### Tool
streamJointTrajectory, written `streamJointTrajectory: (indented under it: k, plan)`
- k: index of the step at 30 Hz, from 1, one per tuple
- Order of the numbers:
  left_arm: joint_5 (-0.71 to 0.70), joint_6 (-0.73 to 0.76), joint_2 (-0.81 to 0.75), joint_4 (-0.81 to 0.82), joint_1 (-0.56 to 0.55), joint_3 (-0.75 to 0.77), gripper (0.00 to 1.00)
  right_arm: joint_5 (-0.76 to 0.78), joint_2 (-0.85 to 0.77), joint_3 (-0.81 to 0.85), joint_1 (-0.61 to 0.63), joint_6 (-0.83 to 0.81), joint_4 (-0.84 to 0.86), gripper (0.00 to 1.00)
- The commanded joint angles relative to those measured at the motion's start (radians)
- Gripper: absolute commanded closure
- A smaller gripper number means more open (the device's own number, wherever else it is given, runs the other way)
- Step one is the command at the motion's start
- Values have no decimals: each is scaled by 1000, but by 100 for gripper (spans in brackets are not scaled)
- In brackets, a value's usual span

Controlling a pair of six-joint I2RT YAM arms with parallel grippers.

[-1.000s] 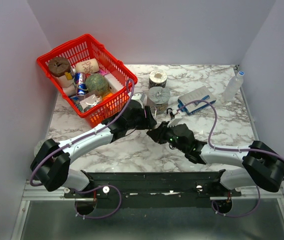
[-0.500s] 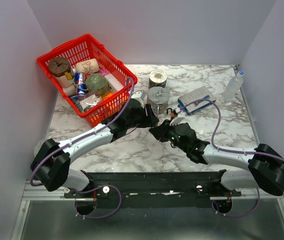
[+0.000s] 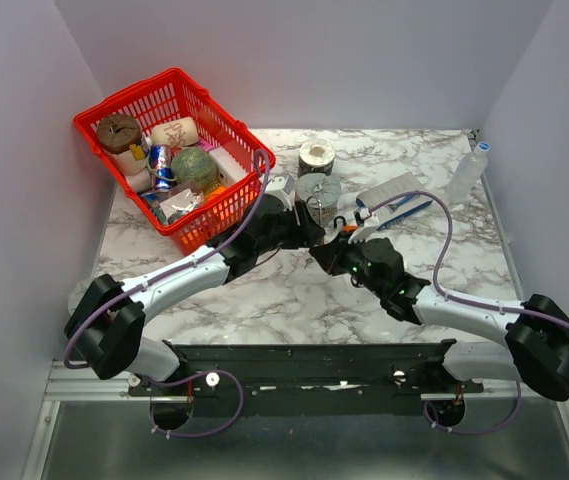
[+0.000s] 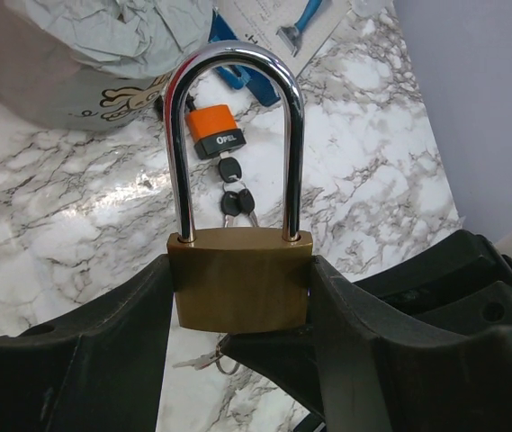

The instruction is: Unlock with the key

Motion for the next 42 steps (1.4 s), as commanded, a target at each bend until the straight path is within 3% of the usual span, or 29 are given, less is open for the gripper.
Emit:
streamJointTrajectory:
  k: [1, 18, 27, 42]
  plan:
    - [141, 28, 5, -44, -45, 26, 100, 26, -61, 10, -37, -114, 154, 99]
    - [540, 84, -38, 183, -15, 46, 100, -336, -337, -59, -160, -128, 140, 99]
    - [643, 58, -44, 279, -18, 31, 100, -428, -423, -48, -217, -105, 98, 99]
    - [736, 114, -72, 278, -74, 33, 100, -618, -431, -21, -313, -10, 144, 99]
